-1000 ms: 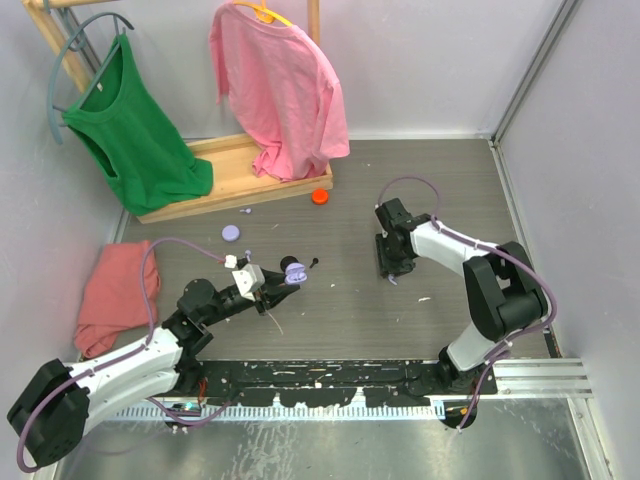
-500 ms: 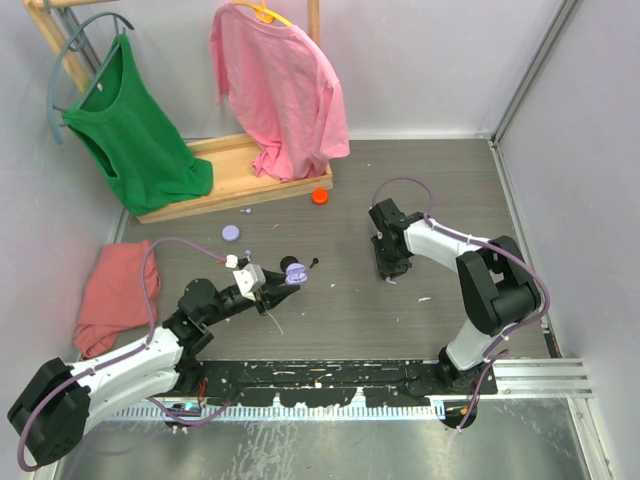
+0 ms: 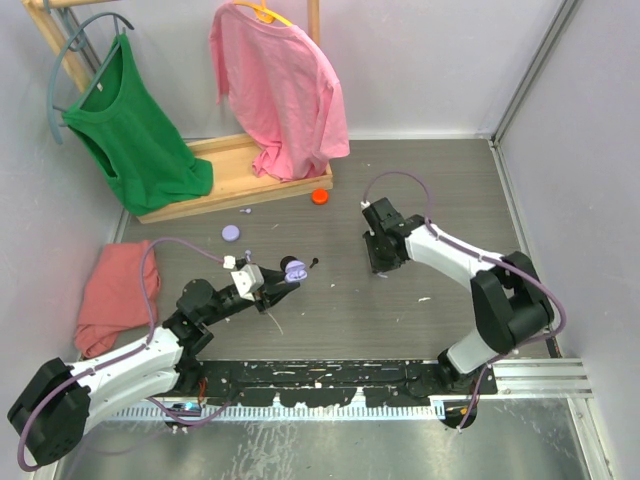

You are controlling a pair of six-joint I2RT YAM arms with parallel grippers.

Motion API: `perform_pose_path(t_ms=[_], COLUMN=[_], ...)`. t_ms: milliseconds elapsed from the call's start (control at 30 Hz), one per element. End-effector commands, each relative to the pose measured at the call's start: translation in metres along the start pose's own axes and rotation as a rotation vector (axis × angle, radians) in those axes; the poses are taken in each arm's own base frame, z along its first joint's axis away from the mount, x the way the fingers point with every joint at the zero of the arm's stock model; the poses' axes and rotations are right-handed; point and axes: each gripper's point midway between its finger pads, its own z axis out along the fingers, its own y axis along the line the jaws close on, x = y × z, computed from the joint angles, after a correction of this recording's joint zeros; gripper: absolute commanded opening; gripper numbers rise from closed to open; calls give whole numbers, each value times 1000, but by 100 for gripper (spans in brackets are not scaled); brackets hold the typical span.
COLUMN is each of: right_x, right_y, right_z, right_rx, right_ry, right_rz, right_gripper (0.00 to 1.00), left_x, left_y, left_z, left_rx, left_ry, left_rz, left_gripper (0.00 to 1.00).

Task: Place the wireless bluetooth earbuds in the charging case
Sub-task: Pick up the earbud from the center of the board, then place the earbud in the charging case.

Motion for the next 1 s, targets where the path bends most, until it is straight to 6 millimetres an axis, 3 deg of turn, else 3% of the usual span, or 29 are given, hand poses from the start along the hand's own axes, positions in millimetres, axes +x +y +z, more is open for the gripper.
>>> perform_pose_path(t_ms=[0, 233, 500, 700, 967], right_x=[-48, -75, -97, -93, -78], right_y=[29, 67, 117, 149, 178], right_z=[-43, -94, -172, -230, -271], right_rx=[-103, -290, -581, -822, -1028], right_ry=[-230, -431, -670, -811, -885], right_rz=[10, 18, 8, -15, -63], right_gripper=[15, 14, 12, 11, 11], left_x=[-28, -40, -48, -57, -70], left_y=[6, 13, 17, 20, 20], left_z=[4, 2, 7, 12, 18], left_rx=[-18, -51, -59, -58, -51], left_ry=[-105, -136, -142, -154, -198], left_rz=[89, 145, 183, 205, 201], left_gripper=[0, 0, 0, 0, 0])
